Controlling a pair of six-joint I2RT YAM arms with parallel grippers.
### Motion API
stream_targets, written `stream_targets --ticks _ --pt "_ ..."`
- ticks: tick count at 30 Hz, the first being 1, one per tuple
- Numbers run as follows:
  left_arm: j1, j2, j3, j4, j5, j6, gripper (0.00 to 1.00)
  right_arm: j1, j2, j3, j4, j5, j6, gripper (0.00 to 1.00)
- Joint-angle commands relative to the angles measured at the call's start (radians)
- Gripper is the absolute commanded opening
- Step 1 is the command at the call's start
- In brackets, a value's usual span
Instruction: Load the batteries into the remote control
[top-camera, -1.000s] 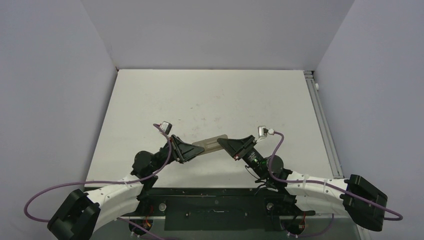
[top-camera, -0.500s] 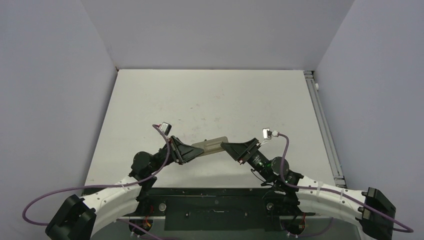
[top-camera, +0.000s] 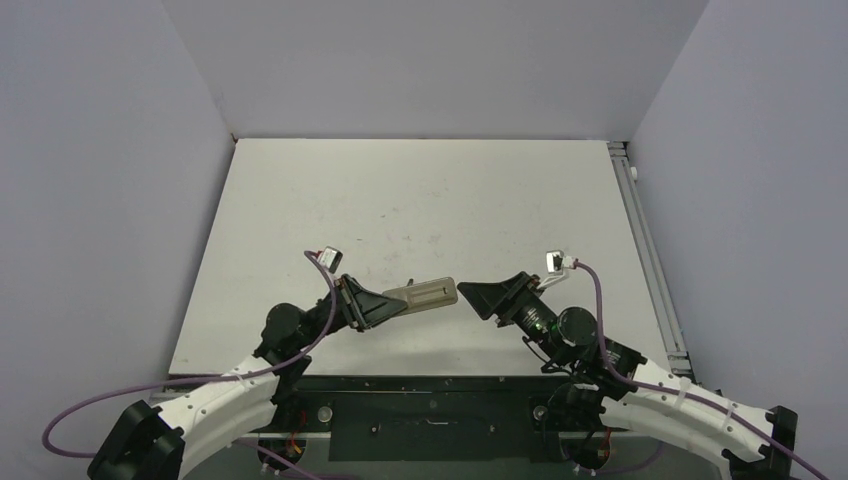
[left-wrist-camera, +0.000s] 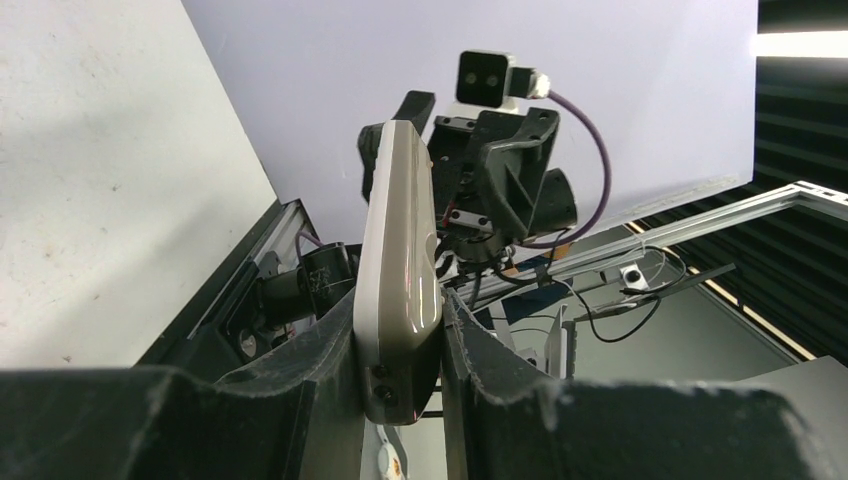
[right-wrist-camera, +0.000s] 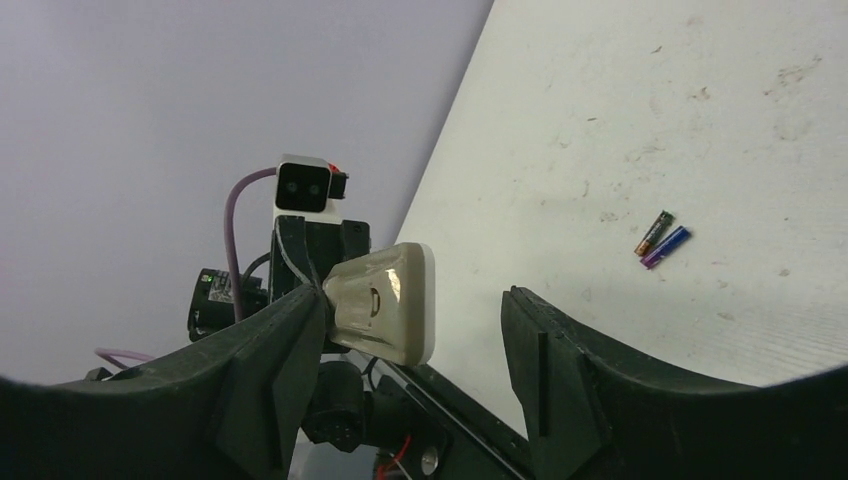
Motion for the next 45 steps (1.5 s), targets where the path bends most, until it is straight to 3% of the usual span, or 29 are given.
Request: stream_targets --ticks 1,10,21,45 --pt "0.004 -0.059 0.006 -0.074 -0.001 0.060 0.00 0.000 0.018 0.128 -0.228 0.027 -0.091 0.64" --pt "0.004 -0.114 0.071 -0.345 0.013 0.191 0.00 0.001 0.093 0.252 -0.337 -0.065 -0.155 0.64" --pt "0.002 -0.078 0.128 -0.501 0.022 0.274 0.00 0.000 0.210 0.368 -0.487 -0.110 -0.100 0.65" --pt "-0.002 -0.069 0.168 -0.588 0.045 0.293 0.00 -0.094 0.338 0.347 -0.409 -0.358 0.014 0.66"
